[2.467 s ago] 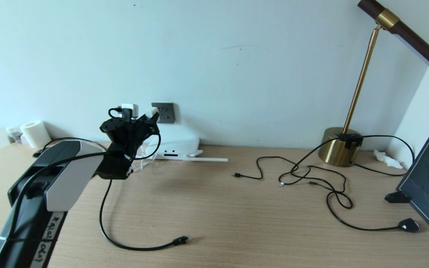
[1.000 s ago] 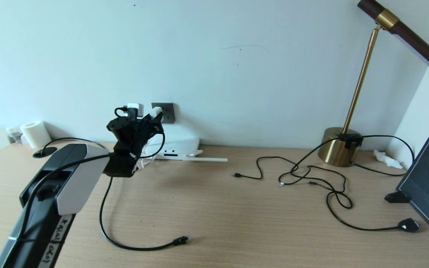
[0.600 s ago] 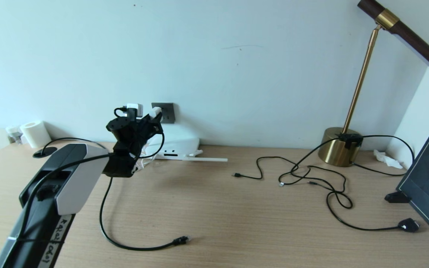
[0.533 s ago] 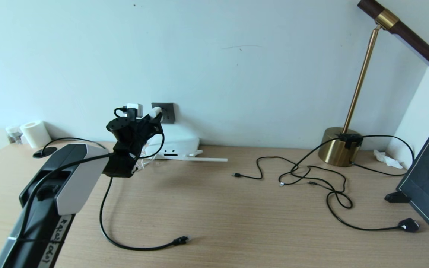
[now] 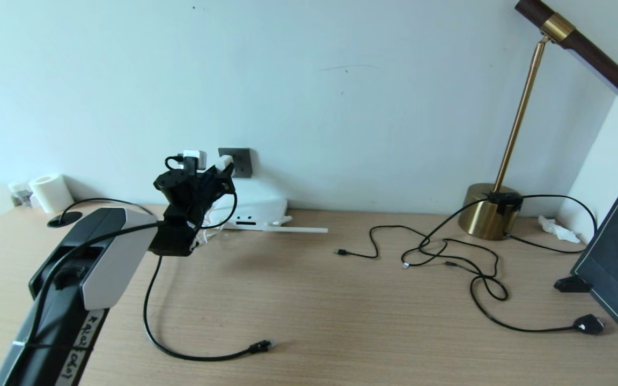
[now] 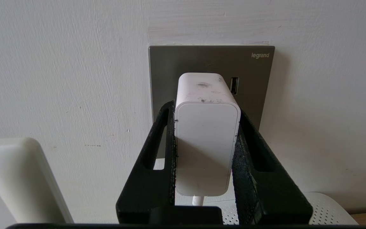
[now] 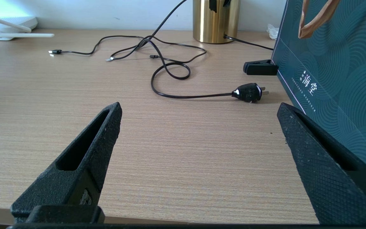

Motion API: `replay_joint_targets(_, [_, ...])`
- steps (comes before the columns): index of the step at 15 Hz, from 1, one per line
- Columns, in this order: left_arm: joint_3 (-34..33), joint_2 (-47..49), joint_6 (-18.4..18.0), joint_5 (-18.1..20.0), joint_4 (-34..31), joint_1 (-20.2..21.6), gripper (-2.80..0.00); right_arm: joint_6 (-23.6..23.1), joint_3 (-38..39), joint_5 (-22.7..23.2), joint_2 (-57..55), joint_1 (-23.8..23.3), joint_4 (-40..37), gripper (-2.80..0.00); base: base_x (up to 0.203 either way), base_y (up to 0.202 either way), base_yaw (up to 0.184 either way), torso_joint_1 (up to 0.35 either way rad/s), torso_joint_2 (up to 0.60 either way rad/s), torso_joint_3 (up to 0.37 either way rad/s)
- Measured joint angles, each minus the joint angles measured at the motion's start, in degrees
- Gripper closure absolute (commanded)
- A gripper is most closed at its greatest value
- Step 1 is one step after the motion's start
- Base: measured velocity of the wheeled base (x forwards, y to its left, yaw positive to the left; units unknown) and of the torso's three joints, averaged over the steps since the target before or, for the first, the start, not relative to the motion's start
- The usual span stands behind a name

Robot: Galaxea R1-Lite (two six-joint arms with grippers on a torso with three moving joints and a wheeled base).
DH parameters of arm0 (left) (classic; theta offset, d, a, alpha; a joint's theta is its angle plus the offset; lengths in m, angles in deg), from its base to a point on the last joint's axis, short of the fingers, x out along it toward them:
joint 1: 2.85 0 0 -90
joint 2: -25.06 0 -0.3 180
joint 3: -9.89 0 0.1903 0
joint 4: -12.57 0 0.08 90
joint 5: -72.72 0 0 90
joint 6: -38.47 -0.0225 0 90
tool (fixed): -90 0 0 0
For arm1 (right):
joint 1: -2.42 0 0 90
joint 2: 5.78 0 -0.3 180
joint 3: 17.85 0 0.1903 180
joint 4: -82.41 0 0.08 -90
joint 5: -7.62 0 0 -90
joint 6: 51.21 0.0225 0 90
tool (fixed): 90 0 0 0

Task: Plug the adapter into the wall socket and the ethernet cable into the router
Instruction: Plug plug into socket

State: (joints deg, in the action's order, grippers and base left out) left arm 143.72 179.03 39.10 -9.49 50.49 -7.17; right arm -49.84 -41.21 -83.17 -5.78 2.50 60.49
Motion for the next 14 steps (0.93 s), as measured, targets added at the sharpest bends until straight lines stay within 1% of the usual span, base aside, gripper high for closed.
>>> replay_joint_targets(4, [0.0,0.1,0.1,0.3,0.2,0.3,0.00,0.0,0.0,0.0,0.0,0.0,0.0,-2.80,0.000,0.000,0.000,0.000,0.00,0.000])
replay_joint_targets(6, [0.0,0.1,0.7,0.6,1.0,0.7,0.00,0.0,0.0,0.0,0.0,0.0,0.0,-2.80,0.000,0.000,0.000,0.000,0.00,0.000])
replay_joint_targets(9, [-1.1,0.0,1.3,0.5,4.0,1.5,0.00,0.0,0.0,0.0,0.0,0.0,0.0,-2.80,0.000,0.000,0.000,0.000,0.00,0.000])
replay_joint_targets(11, [-4.4,-0.5,1.5,1.3,6.8,1.8,0.00,0.0,0.0,0.0,0.0,0.0,0.0,-2.80,0.000,0.000,0.000,0.000,0.00,0.000])
replay_joint_targets(12, [-6.7,-0.9,2.0,2.5,8.4,2.0,0.00,0.0,0.0,0.0,0.0,0.0,0.0,-2.80,0.000,0.000,0.000,0.000,0.00,0.000])
replay_joint_targets(14, [-14.0,-2.7,4.2,6.8,11.7,2.2,0.00,0.0,0.0,0.0,0.0,0.0,0.0,-2.80,0.000,0.000,0.000,0.000,0.00,0.000])
